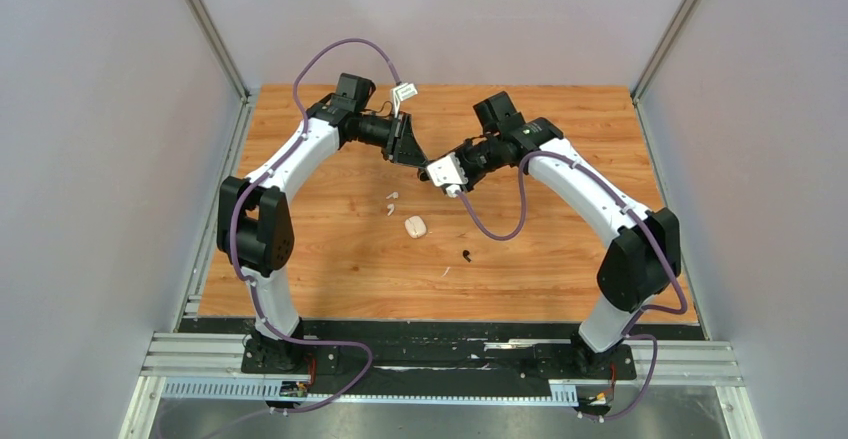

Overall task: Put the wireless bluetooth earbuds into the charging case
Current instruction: Adjust the earbud with the charging case.

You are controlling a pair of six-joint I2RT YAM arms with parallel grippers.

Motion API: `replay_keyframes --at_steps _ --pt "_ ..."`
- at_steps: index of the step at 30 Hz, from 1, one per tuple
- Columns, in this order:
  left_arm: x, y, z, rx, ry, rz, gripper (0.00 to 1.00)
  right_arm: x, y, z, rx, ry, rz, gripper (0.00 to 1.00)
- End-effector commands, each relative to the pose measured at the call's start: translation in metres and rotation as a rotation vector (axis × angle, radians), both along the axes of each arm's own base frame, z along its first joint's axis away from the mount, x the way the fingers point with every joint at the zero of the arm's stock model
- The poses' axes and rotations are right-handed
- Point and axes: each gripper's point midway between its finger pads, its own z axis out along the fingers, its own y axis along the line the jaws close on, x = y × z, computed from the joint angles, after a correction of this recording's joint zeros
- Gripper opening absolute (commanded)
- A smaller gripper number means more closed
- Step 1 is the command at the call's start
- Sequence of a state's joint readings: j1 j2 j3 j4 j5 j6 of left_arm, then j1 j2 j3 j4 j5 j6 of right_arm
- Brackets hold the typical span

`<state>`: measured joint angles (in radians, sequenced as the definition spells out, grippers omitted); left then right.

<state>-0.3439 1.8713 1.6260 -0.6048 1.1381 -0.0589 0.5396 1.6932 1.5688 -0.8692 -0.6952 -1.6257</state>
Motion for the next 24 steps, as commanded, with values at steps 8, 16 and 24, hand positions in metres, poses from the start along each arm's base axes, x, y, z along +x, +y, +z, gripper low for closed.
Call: replay_keyframes --at_steps 8,16,24 --pt "-0.005 -0.005 0.033 -0.061 -0.086 -0.056 0.00 0.021 0.012 0.015 0.058 -0.073 -0.013 0.33" --pt "-0.003 -0.007 0.030 -0.077 -0.042 -0.062 0.00 0.022 0.020 0.025 0.133 -0.134 0.000 0.33" --pt "-0.001 -0.006 0.031 -0.104 -0.007 -0.061 0.00 0.024 0.023 0.026 0.164 -0.164 -0.001 0.28"
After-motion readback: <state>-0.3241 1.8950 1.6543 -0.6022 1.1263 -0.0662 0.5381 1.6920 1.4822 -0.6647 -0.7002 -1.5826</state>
